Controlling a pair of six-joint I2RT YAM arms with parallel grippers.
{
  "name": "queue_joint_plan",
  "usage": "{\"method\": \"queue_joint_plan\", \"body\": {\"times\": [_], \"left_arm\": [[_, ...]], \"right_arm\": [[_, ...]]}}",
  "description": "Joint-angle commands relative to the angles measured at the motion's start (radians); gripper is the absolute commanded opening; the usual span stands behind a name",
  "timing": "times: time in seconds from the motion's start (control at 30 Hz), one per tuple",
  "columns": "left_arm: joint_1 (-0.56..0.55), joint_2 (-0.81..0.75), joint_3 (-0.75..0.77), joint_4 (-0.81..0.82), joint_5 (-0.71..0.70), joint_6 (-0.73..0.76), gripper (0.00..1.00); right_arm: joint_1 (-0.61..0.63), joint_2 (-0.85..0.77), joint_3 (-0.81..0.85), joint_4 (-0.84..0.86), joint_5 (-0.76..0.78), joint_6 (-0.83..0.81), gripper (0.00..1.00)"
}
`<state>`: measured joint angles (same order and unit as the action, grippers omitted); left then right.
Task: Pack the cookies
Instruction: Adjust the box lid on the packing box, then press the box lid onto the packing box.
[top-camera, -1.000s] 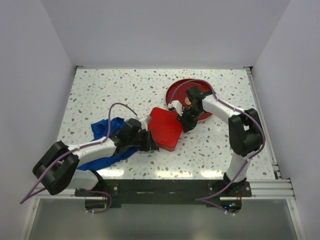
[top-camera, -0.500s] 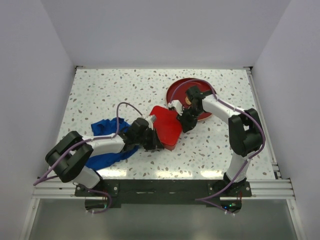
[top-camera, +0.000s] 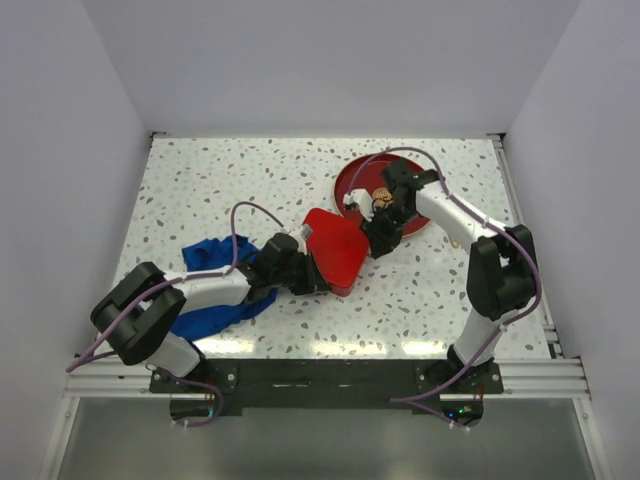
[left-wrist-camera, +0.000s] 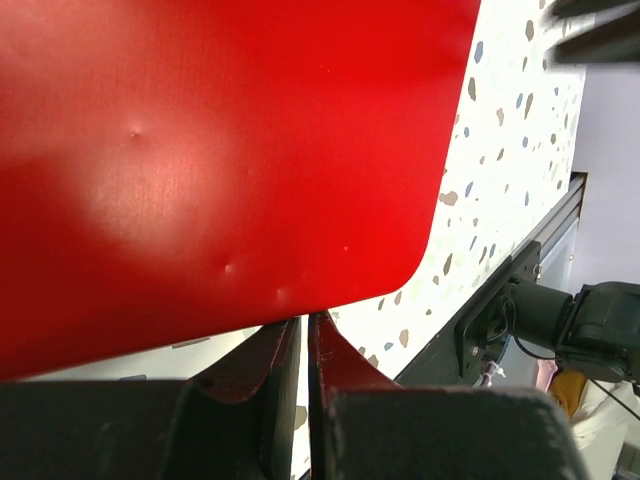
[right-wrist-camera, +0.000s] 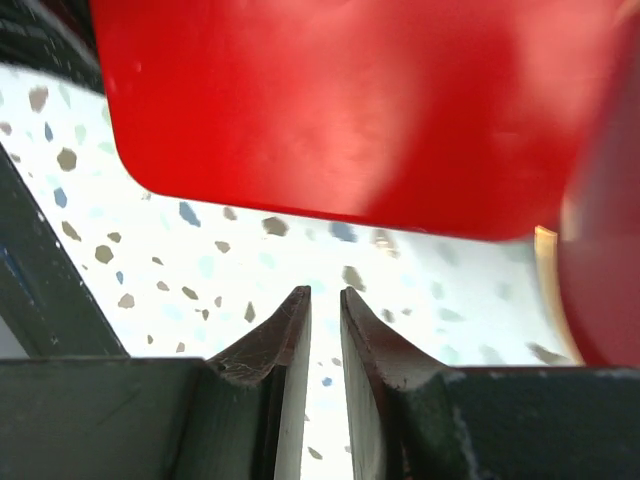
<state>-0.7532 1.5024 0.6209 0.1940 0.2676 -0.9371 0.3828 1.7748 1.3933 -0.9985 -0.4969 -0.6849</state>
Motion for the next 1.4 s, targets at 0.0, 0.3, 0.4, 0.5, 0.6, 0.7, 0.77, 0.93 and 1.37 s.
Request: {"method": "queue_joint_plan", "body": {"times": [0.0,0.3,0.4,0.5,0.6,0.7,0.77,0.93,1.37], "left_arm": [[0.002,-0.001,0.036,0.07,-0.033,-0.016,0.12],[0.008,0.012,0.048,0.067,-0.033,-0.017,0.13],[0.008,0.009,0.043,0.068,-0.036,-0.019,0.13],[0.008,0.013,0.043,0.076,-0.028,-0.02,0.13],[0.006,0.004,0.049,0.07,-0.025,-0.009,0.13],[0.012,-0.03,0.053,0.055,-0.024,0.006,0.15],[0.015,-0.074,0.057,0.023,-0.034,0.021,0.16],[0.049,-0.136,0.031,-0.018,-0.05,0.031,0.17],[0.253,-0.275,0.152,-0.293,-0.064,0.236,0.31]], "right_arm": [[-0.044,-0.037,0.205,-0.063,-0.052,0.073,0.24],[-0.028,0.149,0.198,0.072,0.035,0.354,0.06],[-0.03,0.192,0.147,0.092,0.098,0.36,0.06],[-0.03,0.213,0.115,0.107,0.146,0.363,0.05],[-0.03,0.219,0.105,0.11,0.143,0.363,0.05],[-0.03,0.198,0.113,0.107,0.107,0.352,0.05],[-0.03,0.186,0.134,0.1,0.084,0.341,0.05],[-0.03,0.167,0.203,0.092,-0.029,0.332,0.09],[-0.048,0.005,0.175,0.048,0.0,0.305,0.13]]}}
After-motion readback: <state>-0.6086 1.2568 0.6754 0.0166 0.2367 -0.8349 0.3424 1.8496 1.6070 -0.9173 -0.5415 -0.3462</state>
